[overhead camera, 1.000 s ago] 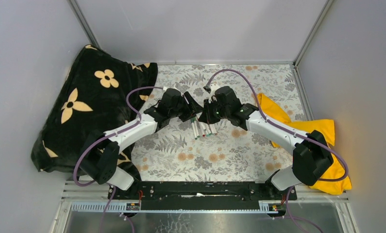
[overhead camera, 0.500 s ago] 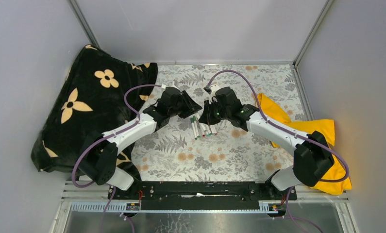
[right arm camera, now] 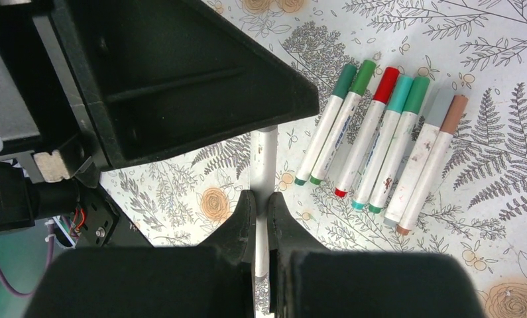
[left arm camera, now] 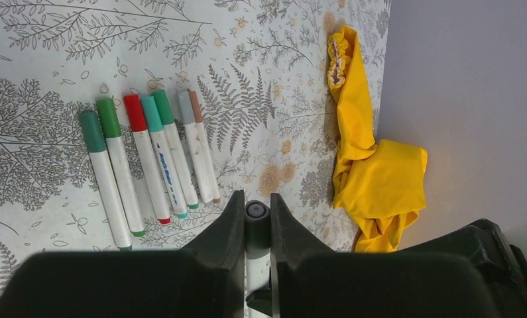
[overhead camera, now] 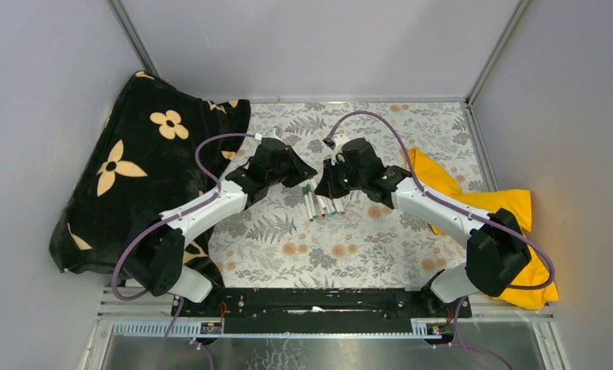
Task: Open the pen caps
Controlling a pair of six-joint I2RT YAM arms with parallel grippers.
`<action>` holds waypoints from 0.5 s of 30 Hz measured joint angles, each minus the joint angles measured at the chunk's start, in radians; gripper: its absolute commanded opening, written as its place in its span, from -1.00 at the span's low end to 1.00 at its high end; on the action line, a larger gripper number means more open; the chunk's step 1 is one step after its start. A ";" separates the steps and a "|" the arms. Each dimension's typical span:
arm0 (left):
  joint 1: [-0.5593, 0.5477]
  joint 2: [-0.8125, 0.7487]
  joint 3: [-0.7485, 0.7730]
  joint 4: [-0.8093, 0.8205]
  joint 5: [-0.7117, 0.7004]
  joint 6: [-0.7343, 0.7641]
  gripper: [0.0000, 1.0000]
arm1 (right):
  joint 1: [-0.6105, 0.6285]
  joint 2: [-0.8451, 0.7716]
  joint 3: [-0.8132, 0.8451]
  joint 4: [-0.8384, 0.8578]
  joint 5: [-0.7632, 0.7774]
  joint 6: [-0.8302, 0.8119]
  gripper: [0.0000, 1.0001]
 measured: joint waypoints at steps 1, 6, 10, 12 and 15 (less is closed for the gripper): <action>0.000 -0.003 0.000 -0.001 0.000 0.003 -1.00 | 0.002 0.000 0.000 0.000 0.000 0.000 -1.00; -0.002 -0.012 -0.003 -0.003 0.000 0.012 -1.00 | 0.004 -0.005 0.000 0.000 0.000 0.003 -1.00; -0.003 -0.019 -0.004 -0.003 0.000 0.017 -1.00 | 0.004 -0.008 0.000 0.000 0.000 0.003 -0.97; -0.003 -0.023 -0.007 -0.004 -0.002 0.018 -1.00 | 0.004 -0.008 0.000 0.000 -0.002 0.003 -0.93; -0.003 -0.031 -0.008 -0.010 -0.010 0.020 -1.00 | 0.006 -0.008 0.000 0.005 -0.005 0.003 -0.80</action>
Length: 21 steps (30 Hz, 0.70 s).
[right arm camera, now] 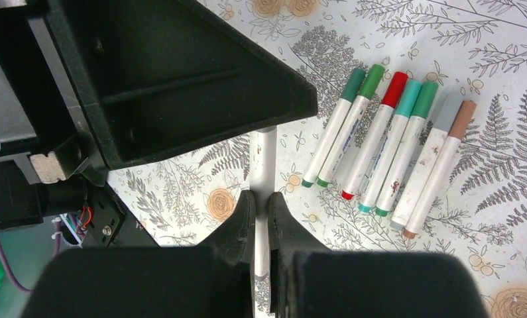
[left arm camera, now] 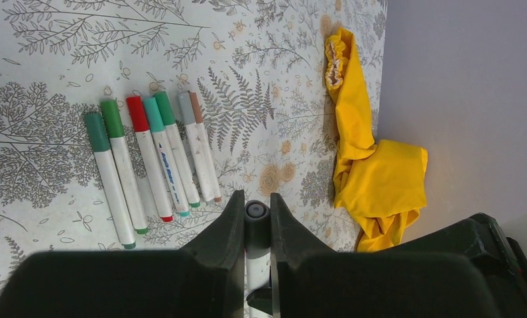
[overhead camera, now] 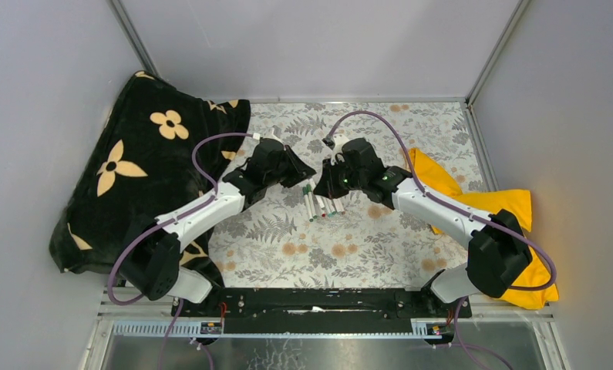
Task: Open the pen caps
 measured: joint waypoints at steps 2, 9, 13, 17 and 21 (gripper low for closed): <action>0.000 -0.009 -0.002 -0.005 -0.008 0.001 -1.00 | 0.001 0.000 0.000 0.007 -0.003 0.001 -0.69; -0.001 -0.040 -0.015 -0.014 -0.026 0.002 -1.00 | 0.009 0.000 0.006 0.015 -0.008 0.007 -0.51; -0.001 -0.044 -0.016 -0.014 -0.027 0.001 -1.00 | 0.009 0.000 0.008 0.014 -0.012 0.008 -0.48; -0.001 -0.046 -0.016 -0.014 -0.027 -0.002 -1.00 | 0.009 0.001 0.013 0.013 -0.012 0.011 -0.46; 0.000 -0.046 -0.016 -0.014 -0.026 -0.006 -1.00 | 0.009 0.007 0.019 0.013 -0.012 0.011 -0.44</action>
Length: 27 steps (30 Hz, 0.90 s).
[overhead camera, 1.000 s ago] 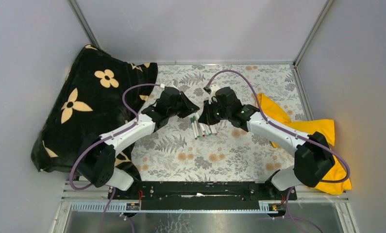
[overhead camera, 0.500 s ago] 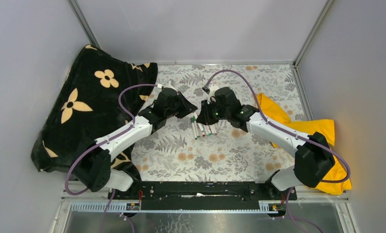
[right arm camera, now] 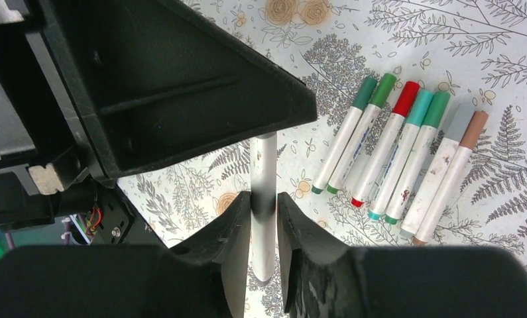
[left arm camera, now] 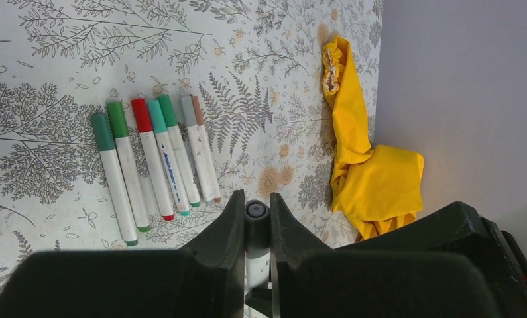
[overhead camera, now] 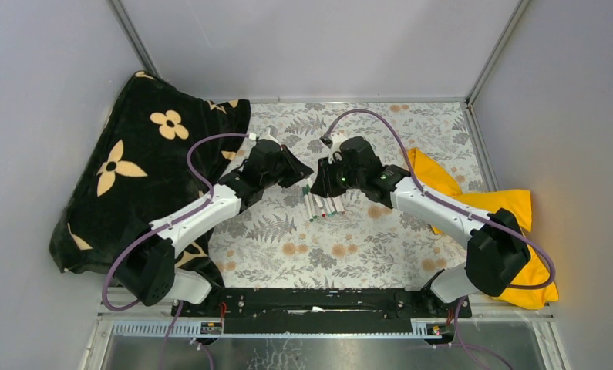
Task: Open the pen caps
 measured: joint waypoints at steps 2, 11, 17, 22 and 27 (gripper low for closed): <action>0.000 0.000 0.000 0.000 0.001 -0.001 -1.00 | 0.000 0.005 0.006 0.000 0.000 0.000 -0.42; 0.000 0.000 0.000 0.000 0.023 -0.016 -1.00 | 0.000 0.019 0.014 0.002 0.000 0.000 -0.35; 0.000 0.000 -0.001 0.000 0.033 -0.024 -1.00 | 0.000 0.040 0.014 0.021 -0.010 0.004 -0.49; 0.000 0.000 -0.006 0.004 0.034 -0.027 -1.00 | 0.000 0.045 0.014 0.025 -0.018 0.011 -1.00; 0.001 0.000 -0.006 0.002 0.026 -0.027 -1.00 | 0.000 0.045 0.014 0.026 -0.017 0.014 -1.00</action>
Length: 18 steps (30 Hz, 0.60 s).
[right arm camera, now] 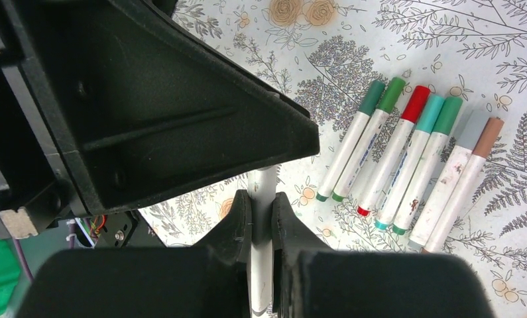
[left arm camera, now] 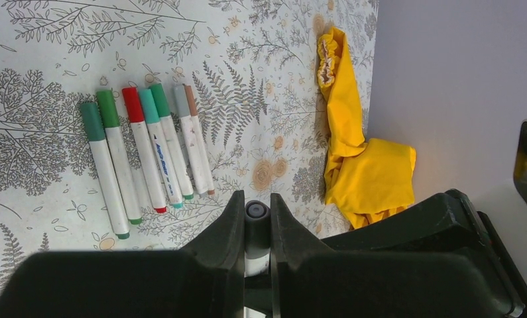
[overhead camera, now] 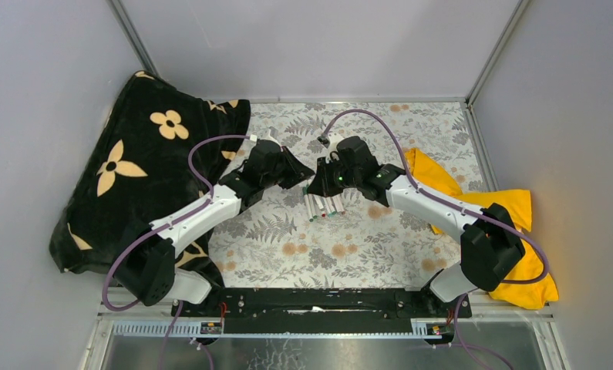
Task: Open the pen caps
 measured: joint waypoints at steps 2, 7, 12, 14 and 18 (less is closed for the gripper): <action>0.010 0.000 0.000 -0.001 -0.006 0.001 -1.00 | 0.000 0.000 -0.003 0.005 0.000 0.000 -1.00; 0.048 0.002 0.000 0.000 0.029 0.005 -1.00 | 0.000 0.000 -0.022 0.058 0.001 0.004 -1.00; 0.103 0.020 0.000 0.014 0.121 0.005 -1.00 | 0.002 0.000 -0.051 0.129 0.004 0.009 -1.00; 0.123 0.038 0.010 0.013 0.161 0.007 -1.00 | 0.002 0.000 -0.058 0.143 0.010 0.010 -1.00; 0.140 0.072 0.038 0.006 0.206 0.024 -1.00 | 0.001 0.000 -0.068 0.159 0.031 0.011 -1.00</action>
